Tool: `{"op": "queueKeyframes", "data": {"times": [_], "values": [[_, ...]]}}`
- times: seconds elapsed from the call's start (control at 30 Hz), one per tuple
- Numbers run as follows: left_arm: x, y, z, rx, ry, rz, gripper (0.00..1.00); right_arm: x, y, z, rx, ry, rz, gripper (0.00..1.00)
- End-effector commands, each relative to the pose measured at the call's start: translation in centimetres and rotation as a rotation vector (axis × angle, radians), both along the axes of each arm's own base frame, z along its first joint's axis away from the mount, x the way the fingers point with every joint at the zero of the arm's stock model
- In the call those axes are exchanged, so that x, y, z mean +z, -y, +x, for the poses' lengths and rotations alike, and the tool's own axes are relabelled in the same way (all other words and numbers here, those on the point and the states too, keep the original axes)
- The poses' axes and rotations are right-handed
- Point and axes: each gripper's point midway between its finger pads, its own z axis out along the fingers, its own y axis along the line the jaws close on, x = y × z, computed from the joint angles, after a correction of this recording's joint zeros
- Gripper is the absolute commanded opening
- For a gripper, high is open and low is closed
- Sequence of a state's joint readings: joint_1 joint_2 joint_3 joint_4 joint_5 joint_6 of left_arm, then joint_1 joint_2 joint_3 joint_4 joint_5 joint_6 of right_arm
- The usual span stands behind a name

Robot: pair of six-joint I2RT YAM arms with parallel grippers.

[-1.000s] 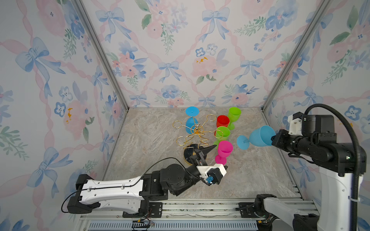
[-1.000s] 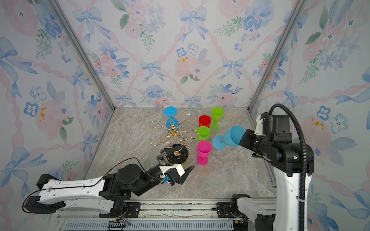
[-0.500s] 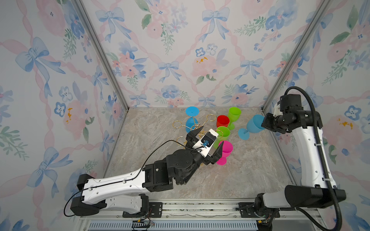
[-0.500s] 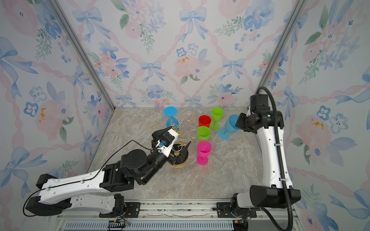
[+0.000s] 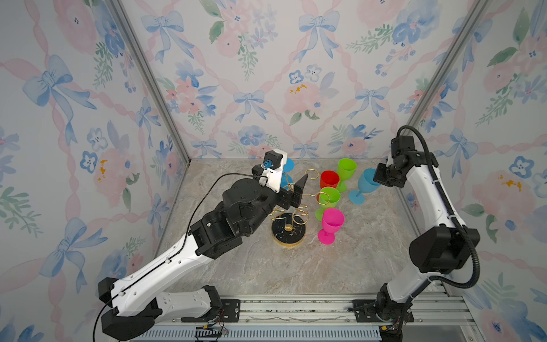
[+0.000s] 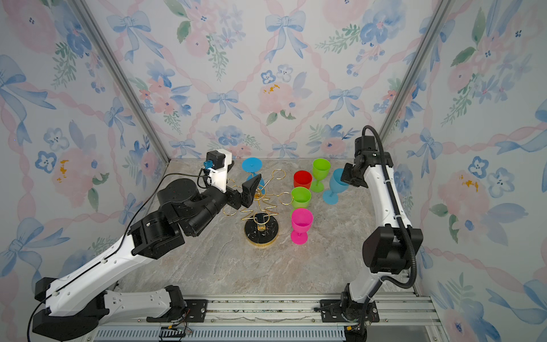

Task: Take the wine glass off the wine glass rack
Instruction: Place the wine glass at the top-right of the table.

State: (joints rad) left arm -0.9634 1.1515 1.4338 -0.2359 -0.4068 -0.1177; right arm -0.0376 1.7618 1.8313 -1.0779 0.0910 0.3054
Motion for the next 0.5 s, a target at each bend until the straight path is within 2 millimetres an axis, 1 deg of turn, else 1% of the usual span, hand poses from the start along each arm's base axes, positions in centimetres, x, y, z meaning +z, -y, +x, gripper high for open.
{"op": "queueKeyframes", "data": {"times": [0.0, 0.17, 0.27, 0.33, 0.4, 0.47], "values": [[-0.2, -0.2, 1.4, -0.035, -0.049, -0.014, 0.94, 0.2, -0.9, 1.9, 0.036, 0.026, -0.038, 0.00], [1.5, -2.7, 3.9, -0.002, -0.049, -0.057, 0.94, -1.2, -2.4, 3.3, 0.070, -0.011, -0.044, 0.00], [1.4, -4.4, 5.7, 0.014, -0.055, -0.053, 0.97, -1.6, -3.0, 3.9, 0.085, -0.016, -0.057, 0.00], [1.0, -5.9, 7.3, 0.013, -0.093, -0.092, 0.96, -1.8, -3.4, 4.2, 0.093, -0.024, -0.067, 0.00], [0.5, -7.1, 8.5, 0.012, -0.122, -0.115, 0.96, -2.0, -3.7, 4.4, 0.098, -0.028, -0.075, 0.00], [0.3, -8.2, 9.2, 0.048, -0.123, -0.112, 0.96, -2.2, -3.9, 4.6, 0.102, -0.028, -0.084, 0.00]]}}
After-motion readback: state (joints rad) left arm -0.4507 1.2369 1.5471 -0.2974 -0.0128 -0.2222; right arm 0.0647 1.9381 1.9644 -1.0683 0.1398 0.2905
